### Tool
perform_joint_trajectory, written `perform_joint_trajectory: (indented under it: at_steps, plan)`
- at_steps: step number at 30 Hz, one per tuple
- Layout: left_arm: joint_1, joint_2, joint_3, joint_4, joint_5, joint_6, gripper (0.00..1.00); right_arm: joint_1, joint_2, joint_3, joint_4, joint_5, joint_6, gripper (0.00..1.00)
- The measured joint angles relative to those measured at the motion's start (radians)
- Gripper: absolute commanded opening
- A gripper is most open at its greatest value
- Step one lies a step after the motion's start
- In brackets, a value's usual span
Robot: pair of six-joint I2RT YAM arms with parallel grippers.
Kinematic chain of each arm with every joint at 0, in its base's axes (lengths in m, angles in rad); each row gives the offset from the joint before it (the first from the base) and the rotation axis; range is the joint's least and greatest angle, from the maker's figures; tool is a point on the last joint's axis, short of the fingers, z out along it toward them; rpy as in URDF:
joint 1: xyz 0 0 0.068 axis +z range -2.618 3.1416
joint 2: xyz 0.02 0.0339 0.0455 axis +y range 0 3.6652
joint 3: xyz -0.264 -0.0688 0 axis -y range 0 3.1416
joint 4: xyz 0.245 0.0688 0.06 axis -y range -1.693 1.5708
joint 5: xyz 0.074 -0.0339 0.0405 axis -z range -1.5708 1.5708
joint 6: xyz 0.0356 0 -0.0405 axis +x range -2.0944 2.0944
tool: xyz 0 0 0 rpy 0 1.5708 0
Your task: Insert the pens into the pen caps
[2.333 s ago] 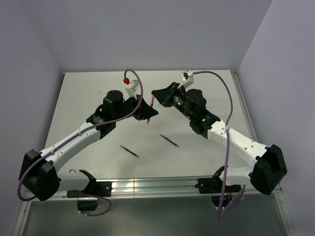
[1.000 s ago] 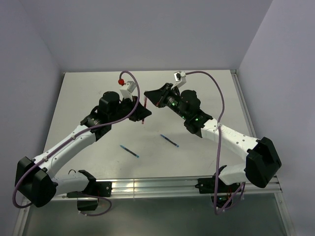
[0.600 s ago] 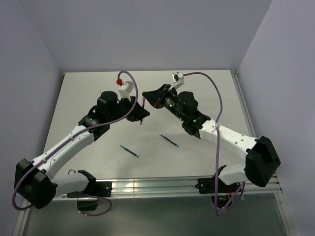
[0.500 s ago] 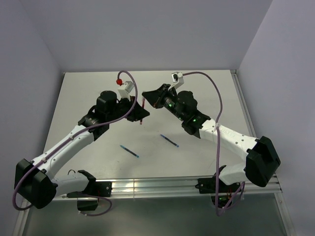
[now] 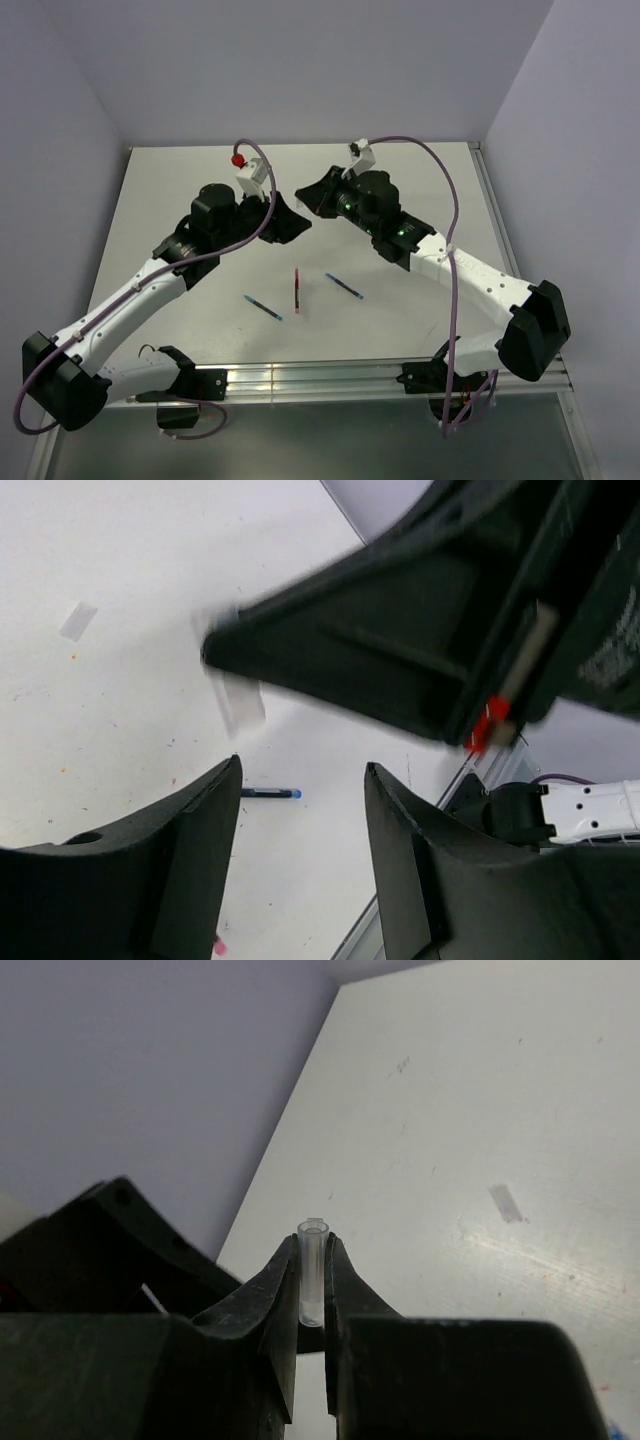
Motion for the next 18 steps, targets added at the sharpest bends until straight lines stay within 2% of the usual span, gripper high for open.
perform_joint_trajectory:
  at_steps: [8,14,18]
  plan:
    - [-0.014,-0.109,-0.007,-0.057,-0.097,-0.010,0.56,-0.149,0.007,0.093,-0.124,0.039,-0.034,0.00]
    - [-0.014,-0.166,-0.037,-0.081,-0.172,-0.031,0.54,-0.155,0.024,0.093,-0.213,0.038,-0.056,0.00]
    - [-0.014,-0.163,-0.040,-0.100,-0.189,-0.035,0.43,-0.154,0.025,0.083,-0.236,0.034,-0.060,0.00]
